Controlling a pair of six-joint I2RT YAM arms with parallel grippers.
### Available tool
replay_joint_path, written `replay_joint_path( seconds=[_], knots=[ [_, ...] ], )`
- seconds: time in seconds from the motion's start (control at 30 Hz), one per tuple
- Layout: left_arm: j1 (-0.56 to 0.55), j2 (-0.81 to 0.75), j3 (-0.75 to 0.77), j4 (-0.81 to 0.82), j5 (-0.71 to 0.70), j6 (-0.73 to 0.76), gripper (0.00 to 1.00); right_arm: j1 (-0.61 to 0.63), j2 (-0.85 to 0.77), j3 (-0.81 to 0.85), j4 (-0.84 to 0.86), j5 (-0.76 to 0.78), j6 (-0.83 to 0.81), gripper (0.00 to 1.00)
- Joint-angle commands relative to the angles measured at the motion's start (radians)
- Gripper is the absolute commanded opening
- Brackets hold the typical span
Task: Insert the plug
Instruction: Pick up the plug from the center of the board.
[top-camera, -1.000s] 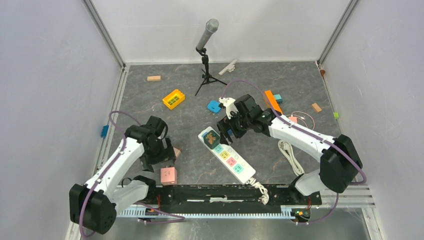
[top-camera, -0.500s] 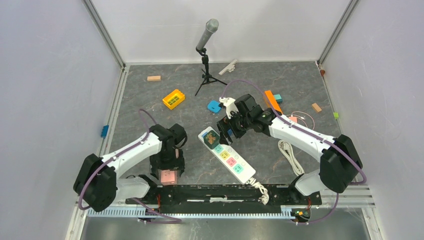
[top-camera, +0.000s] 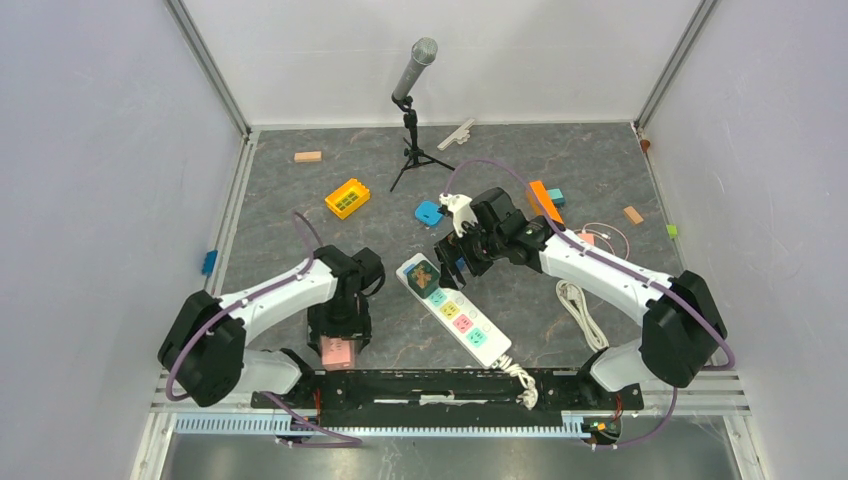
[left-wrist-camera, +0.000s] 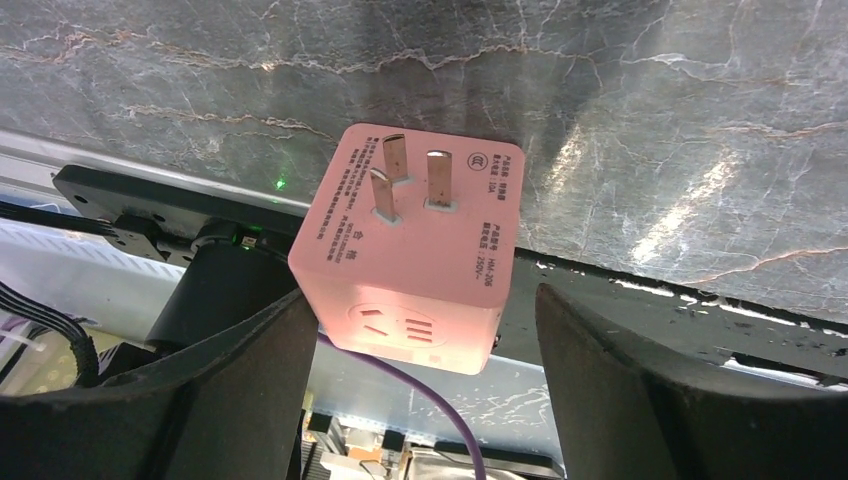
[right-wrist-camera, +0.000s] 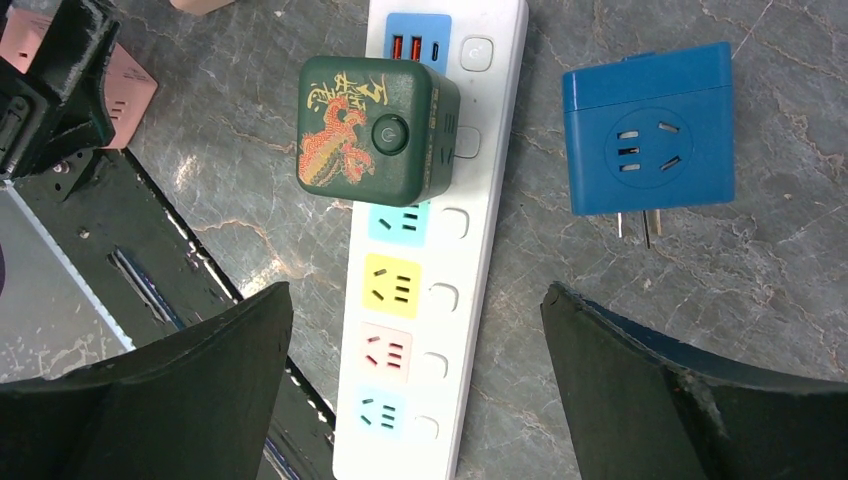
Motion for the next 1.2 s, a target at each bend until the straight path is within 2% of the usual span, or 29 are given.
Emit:
replay_joint_path(
  seconds=[0.0,0.1,0.3,0.43,0.53,0.67,0.83,0.97,1.17],
  knots=[
    [-0.017,0.022,0.029,0.041,0.025,-0.034,0.84,-0.005,-0.04,0.029,0.011,-0.016,-0.007,0.98],
    [-0.019,0.026,-0.007,0.141,0.109,-0.053,0.82,-0.009,-0.039,0.043,-0.01,-0.004,-0.024,0.98],
    [-0.025,0.06,-0.024,0.165,0.044,-0.083,0.82,-0.016,-0.041,0.052,-0.032,0.011,-0.045,0.98],
    [-0.024,0.084,-0.072,0.227,0.057,-0.095,0.82,-0.017,-0.034,0.057,-0.036,0.004,-0.053,0.98],
    [-0.024,0.091,-0.096,0.268,0.066,-0.105,0.74,-0.02,-0.036,0.062,-0.041,0.007,-0.056,0.98],
    [-0.024,0.048,-0.077,0.282,0.056,-0.113,0.57,-0.025,-0.043,0.074,-0.049,0.014,-0.063,0.98],
    [-0.024,-0.078,0.018,0.322,0.049,-0.088,0.45,-0.029,-0.067,0.081,-0.042,0.038,-0.069,0.98],
    [-0.024,-0.256,0.074,0.419,0.041,-0.027,0.39,-0.033,-0.112,0.076,-0.011,0.069,-0.063,0.98],
    [-0.024,-0.562,0.008,0.766,0.073,0.168,0.41,-0.037,-0.216,0.04,0.072,0.128,-0.07,0.98]
  ],
)
